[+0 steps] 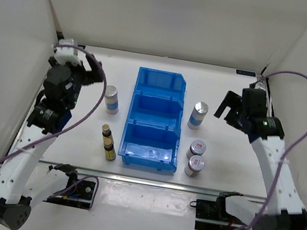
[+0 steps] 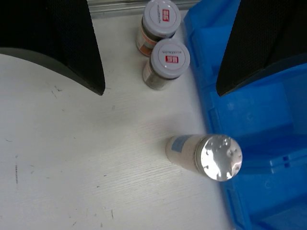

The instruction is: Organize the condiment bottles

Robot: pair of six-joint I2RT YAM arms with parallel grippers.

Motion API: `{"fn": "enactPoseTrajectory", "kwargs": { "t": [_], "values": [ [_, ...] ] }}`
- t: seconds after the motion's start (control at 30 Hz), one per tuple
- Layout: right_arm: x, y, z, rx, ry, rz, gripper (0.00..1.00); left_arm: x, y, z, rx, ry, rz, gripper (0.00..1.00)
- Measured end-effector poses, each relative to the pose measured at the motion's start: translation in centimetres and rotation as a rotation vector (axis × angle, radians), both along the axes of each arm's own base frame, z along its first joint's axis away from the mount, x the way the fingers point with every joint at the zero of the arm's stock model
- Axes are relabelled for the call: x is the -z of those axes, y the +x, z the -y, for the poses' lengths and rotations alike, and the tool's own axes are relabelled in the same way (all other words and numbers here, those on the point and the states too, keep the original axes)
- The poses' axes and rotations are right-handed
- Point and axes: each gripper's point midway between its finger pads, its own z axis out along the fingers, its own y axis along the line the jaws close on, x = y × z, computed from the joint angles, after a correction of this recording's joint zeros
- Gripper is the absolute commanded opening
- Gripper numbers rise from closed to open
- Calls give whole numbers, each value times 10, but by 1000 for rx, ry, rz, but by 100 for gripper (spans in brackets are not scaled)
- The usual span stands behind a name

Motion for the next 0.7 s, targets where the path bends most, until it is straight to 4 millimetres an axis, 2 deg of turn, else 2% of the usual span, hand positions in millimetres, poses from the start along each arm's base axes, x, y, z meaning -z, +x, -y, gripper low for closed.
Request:
{"fn": "enactPoseTrajectory", "kwargs": {
  "t": [0.07,0.1,0.17,0.2,0.27,0.37,0.43,0.57,0.7],
  "values": [
    [-14,-14,4,19,-12,68,100,35,-8,-6,-32,-18,-65,100],
    [-18,-22,9,37,-19,96,100,61,-16,-13,-71,-36,-111,100],
    [-16,-35,20,75,-43,106,100,105,-37,-27,-137,-48,-178,100],
    [-14,-40,24,90,-54,104,100,117,-46,-33,-155,-46,-189,100],
    [-10,-46,31,111,-77,84,100,117,-55,-36,-148,-44,-146,100],
    [-4,-48,33,117,-91,57,100,95,-60,-36,-137,-72,-50,100],
    [-2,-48,32,114,-90,49,100,89,-58,-35,-137,-92,-29,100],
    [4,-45,25,84,-74,22,100,99,-50,-32,-148,-118,-70,100],
    [21,-28,7,28,-38,-47,100,105,-45,-29,-161,-185,-80,100]
  ]
}}
